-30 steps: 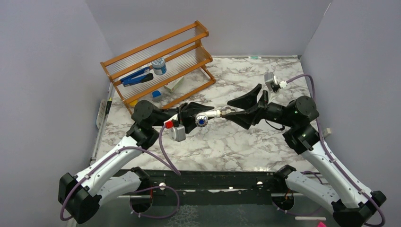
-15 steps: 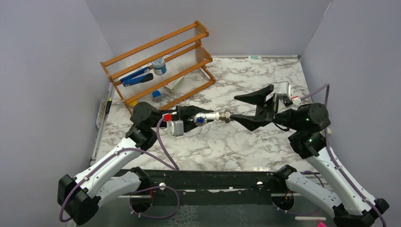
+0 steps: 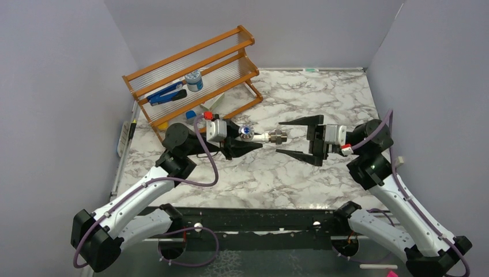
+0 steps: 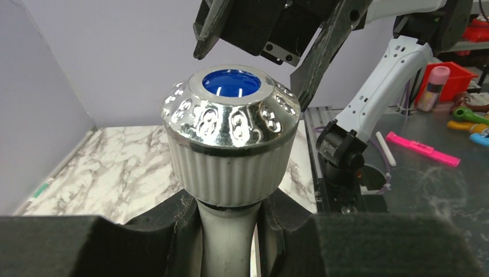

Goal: Install the water faucets

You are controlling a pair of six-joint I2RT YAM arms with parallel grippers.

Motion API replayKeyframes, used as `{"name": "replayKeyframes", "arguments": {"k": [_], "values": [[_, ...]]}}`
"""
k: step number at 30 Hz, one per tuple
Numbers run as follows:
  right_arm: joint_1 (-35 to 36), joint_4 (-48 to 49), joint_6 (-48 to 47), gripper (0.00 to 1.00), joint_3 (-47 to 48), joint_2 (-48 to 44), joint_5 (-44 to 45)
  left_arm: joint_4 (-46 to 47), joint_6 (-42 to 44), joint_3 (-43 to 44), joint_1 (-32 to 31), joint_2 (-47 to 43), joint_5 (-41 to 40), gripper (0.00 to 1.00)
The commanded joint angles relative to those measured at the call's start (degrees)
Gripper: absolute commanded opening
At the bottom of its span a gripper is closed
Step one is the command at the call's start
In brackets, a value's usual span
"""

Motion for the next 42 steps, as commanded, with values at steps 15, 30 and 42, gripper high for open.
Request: {"name": "replayKeyframes", "arguments": {"k": [15, 30, 42], "values": [[-0.22, -12.18, -17.24, 0.71, -0.44, 0.30, -5.03, 3.57, -7.54, 3.66, -0.15, 2.32, 4.61, 0.00], [-0.23, -13.04, -16.42, 0.60, -1.17, 0.72, -3.20, 3.60, -7.60, 4.04, -0.15, 2.39, 5.72, 0.00], [-0.18, -7.35, -9.65, 0.28, -1.34, 0.36, -2.05, 3.56, -7.52, 4.04, -0.15, 2.01, 6.35, 0.00]]}}
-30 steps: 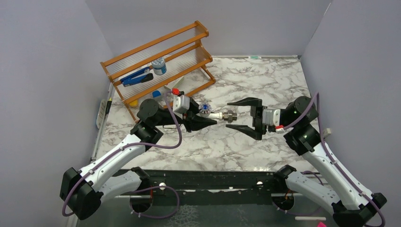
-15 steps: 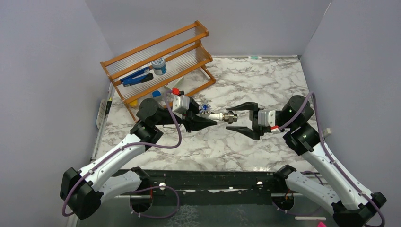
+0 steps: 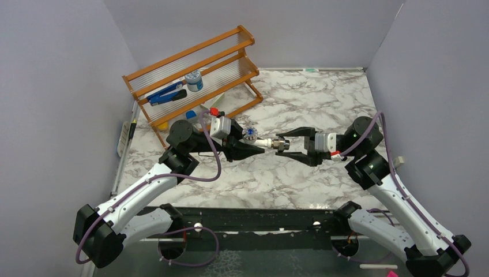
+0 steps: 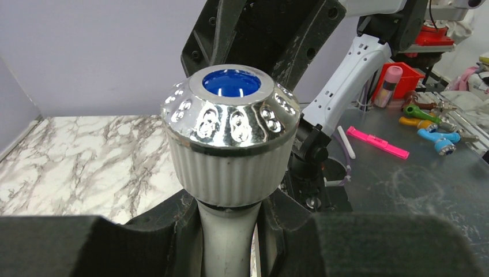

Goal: Install the water faucets

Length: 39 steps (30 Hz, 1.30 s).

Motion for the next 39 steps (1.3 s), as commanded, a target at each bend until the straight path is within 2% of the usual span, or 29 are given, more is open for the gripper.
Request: {"name": "replayKeyframes", "arguments": {"k": [1, 7, 13, 17, 21, 28, 36, 39], "values": [[-0.17, 5.93, 7.82, 0.24, -0.05, -0.43, 0.92, 3.53, -0.15, 3.14, -0.15, -0.81, 1.15, 0.00], [-0.27, 3.99, 16.44, 0.09, 3.09, 1.33, 0.75, 3.56, 1.24, 3.41, -0.15, -0.98, 2.15, 0.00], [-0.19, 4.32, 24.73, 0.01, 3.63, 1.22, 2.55, 3.54, 5.17, 3.21, -0.15, -1.43, 3.29, 0.00], [-0.21, 7.66, 32.91, 0.01, 3.02, 0.92, 4.18, 3.47, 11.48, 2.59, -0.15, -2.65, 2.92, 0.00], [-0.24, 10.40, 43.07, 0.01, 3.42, 1.38, 5.58, 3.56, 22.00, 1.73, -0.23, -4.34, 2.42, 0.00], [-0.23, 4.96, 54.49, 0.01, 9.31, 5.46, 6.98, 3.58, 39.39, 0.57, -0.24, -5.66, 2.16, 0.00], [-0.24, 2.32, 60.36, 0.01, 9.07, 5.40, 12.50, 3.46, 44.44, 0.80, -0.24, -5.35, 1.36, 0.00], [-0.22, 1.52, 59.66, 0.12, 9.11, 5.11, 14.22, 3.45, 44.62, 0.76, -0.23, -5.60, 0.87, 0.00]]}}
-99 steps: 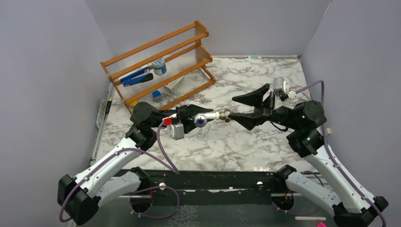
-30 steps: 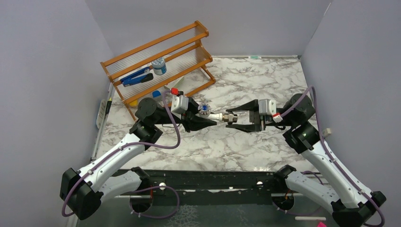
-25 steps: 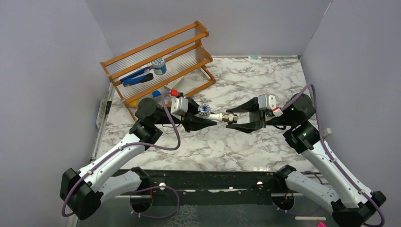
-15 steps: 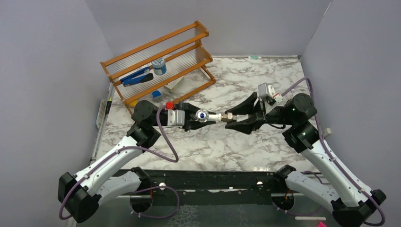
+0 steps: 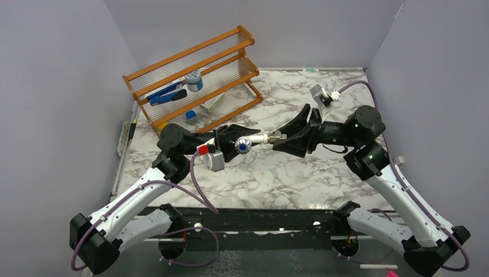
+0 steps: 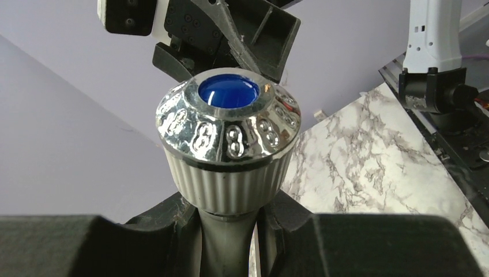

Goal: Install the water faucets

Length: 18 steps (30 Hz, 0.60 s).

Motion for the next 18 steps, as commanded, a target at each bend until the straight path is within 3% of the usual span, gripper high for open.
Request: {"name": "replayKeyframes", "arguments": {"k": [1, 8, 18], "values": [[-0.39, -1.98, 1.08, 0.15, 1.55, -0.76, 8.33, 3.45, 3.79, -0.08, -0.09, -1.53, -0.58, 0.00], [-0.37, 6.45, -2.21, 0.55, -2.60, -4.46, 9.44, 3.28, 2.95, -0.59, -0.08, -1.97, -0.87, 0.00], [-0.39, 9.68, -4.43, 0.76, -4.50, -5.93, 5.95, 3.28, 0.52, -0.90, -0.04, -1.72, -0.48, 0.00]]}}
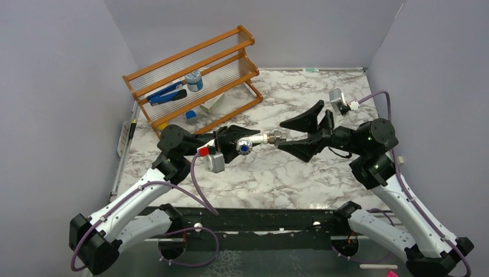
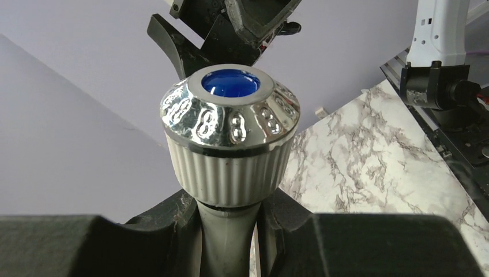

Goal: Install the water faucets

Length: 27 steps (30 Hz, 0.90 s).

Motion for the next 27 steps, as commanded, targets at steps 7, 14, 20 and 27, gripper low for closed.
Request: {"name": "replayKeyframes", "arguments": {"k": [7, 14, 20, 27], "values": [[-0.24, 10.72, -14.63, 0.77, -4.30, -3.67, 2.57, 3.45, -18.18, 1.37, -0.02, -0.33, -3.66, 0.00], [-0.25, 5.99, -34.03, 0.88, -2.29, -4.37, 1.38, 3.45, -38.87, 3.08, -0.02, 1.11, -8.27, 0.00], [-0.23, 0.10, -45.32, 0.91, -0.99, -3.71, -7.96, 3.45, -45.28, 3.49, -0.02, 1.95, -6.61, 0.00], [-0.24, -7.52, -52.69, 0.95, 1.08, -1.64, -13.49, 3.47, -47.45, 4.17, -0.02, 2.64, -6.00, 0.00]]}}
